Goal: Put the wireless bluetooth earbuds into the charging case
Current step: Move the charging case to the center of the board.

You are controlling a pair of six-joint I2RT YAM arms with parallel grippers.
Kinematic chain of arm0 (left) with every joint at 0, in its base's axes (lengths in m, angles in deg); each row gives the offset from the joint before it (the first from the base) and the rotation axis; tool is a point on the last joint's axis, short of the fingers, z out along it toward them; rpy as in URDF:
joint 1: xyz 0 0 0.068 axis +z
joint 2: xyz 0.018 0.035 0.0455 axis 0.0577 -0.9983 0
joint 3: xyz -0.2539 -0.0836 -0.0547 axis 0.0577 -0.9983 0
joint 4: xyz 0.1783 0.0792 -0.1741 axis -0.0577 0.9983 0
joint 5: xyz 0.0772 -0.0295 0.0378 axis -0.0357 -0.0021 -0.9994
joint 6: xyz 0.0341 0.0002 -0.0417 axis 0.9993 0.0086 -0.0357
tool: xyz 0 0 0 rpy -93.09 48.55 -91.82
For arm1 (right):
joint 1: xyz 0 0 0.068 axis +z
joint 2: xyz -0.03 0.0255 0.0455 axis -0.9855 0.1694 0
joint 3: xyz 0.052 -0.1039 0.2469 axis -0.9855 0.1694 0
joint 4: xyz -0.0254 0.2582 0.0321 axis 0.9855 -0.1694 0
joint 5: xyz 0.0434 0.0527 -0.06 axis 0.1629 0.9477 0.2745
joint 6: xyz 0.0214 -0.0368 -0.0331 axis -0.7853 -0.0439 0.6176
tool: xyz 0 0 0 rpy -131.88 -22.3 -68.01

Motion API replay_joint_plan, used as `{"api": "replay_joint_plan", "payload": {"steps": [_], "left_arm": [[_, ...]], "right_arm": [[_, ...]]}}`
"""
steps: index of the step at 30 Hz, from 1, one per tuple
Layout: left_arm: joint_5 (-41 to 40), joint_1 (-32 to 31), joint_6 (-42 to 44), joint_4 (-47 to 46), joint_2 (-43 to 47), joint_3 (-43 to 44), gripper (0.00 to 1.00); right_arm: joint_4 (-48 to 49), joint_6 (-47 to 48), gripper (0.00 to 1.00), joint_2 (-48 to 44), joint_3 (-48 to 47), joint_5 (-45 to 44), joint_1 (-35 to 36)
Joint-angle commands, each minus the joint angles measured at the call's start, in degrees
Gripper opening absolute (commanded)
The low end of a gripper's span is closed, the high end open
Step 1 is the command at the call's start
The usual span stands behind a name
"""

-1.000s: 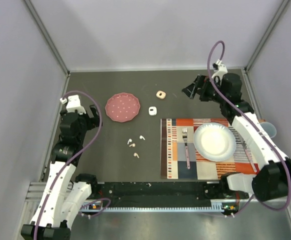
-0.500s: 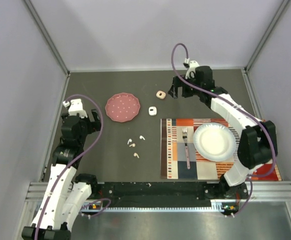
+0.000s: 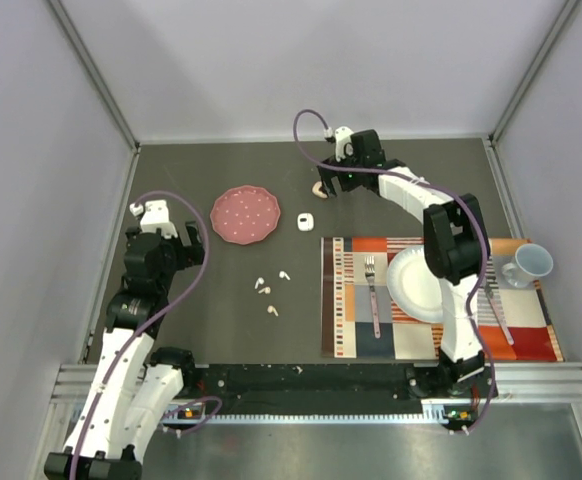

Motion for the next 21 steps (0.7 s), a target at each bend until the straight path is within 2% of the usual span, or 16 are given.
{"api": "replay_joint_plan", "payload": {"steps": [1, 5, 14, 21], "left_arm": [[0.5, 0.2, 1.4, -2.4, 1.2, -0.8, 0.99], [1.0, 0.2, 1.7, -2.9, 1.2, -1.2, 0.99], [0.9, 0.1, 2.2, -3.2, 1.2, -1.5, 0.99], [1.7, 0.2, 2.9, -4.5, 0.9, -1.9, 0.99]], "right_arm": [[0.2, 13.8, 0.94, 0.3, -3.2, -0.5, 0.6], [1.3, 16.7, 0.95, 0.9, -2.6, 0.2, 0.7], [2.0, 23.7, 0.95, 3.9, -3.5, 9.3, 0.7], [1.6, 29.3, 0.96, 6.1, -3.5, 10.0, 0.7]]}}
